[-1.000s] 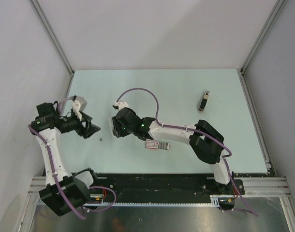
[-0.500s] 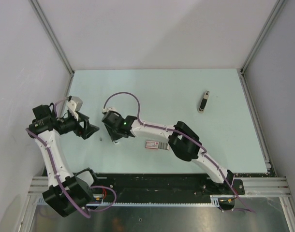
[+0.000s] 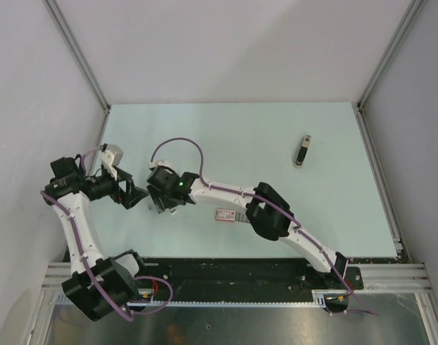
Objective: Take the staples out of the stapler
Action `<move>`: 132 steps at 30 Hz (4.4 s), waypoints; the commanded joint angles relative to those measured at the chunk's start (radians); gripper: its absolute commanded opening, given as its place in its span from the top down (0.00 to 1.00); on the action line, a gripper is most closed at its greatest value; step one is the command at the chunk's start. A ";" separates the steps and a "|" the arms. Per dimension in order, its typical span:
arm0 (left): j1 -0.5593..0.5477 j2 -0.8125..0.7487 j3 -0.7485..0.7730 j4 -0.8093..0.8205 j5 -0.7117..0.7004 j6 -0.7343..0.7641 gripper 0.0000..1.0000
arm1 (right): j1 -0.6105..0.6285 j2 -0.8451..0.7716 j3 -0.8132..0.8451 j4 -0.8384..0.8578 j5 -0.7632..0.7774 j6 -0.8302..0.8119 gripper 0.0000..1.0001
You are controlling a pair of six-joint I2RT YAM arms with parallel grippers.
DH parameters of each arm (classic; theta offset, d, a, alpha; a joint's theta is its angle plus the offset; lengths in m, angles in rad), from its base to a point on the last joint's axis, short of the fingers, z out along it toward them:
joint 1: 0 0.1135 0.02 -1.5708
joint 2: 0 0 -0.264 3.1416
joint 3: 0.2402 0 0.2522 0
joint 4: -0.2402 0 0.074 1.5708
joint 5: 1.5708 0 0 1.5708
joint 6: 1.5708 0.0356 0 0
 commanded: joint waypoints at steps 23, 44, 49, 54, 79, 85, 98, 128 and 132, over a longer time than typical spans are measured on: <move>-0.291 0.093 -0.059 0.422 -0.362 -0.445 0.07 | -0.788 -0.664 -0.615 -0.035 0.178 0.146 0.01; -0.545 0.227 -0.058 0.550 -0.535 -0.569 0.09 | -0.974 -0.470 -0.638 0.025 0.211 0.064 0.12; -0.564 0.218 -0.067 0.550 -0.562 -0.571 0.04 | -0.981 -0.421 -0.600 0.032 0.208 0.046 0.24; -0.566 0.201 -0.080 0.550 -0.556 -0.565 0.03 | -0.982 -0.388 -0.559 0.024 0.202 0.034 0.44; -0.748 0.229 -0.073 0.557 -0.505 -0.682 0.16 | -0.461 -0.588 -0.608 0.179 0.039 0.301 1.00; -0.751 0.257 -0.080 0.558 -0.429 -0.712 0.23 | -0.359 -0.609 -0.622 0.245 0.008 0.401 1.00; -0.751 0.342 -0.071 0.565 -0.330 -0.691 0.09 | -0.213 -0.678 -0.684 0.362 -0.008 0.541 1.00; -0.748 0.330 -0.092 0.574 -0.385 -0.551 0.99 | -0.168 -0.683 -0.781 0.414 -0.126 0.567 1.00; -0.747 0.319 -0.102 0.574 -0.439 -0.498 1.00 | -0.178 -0.703 -0.827 0.410 -0.138 0.524 1.00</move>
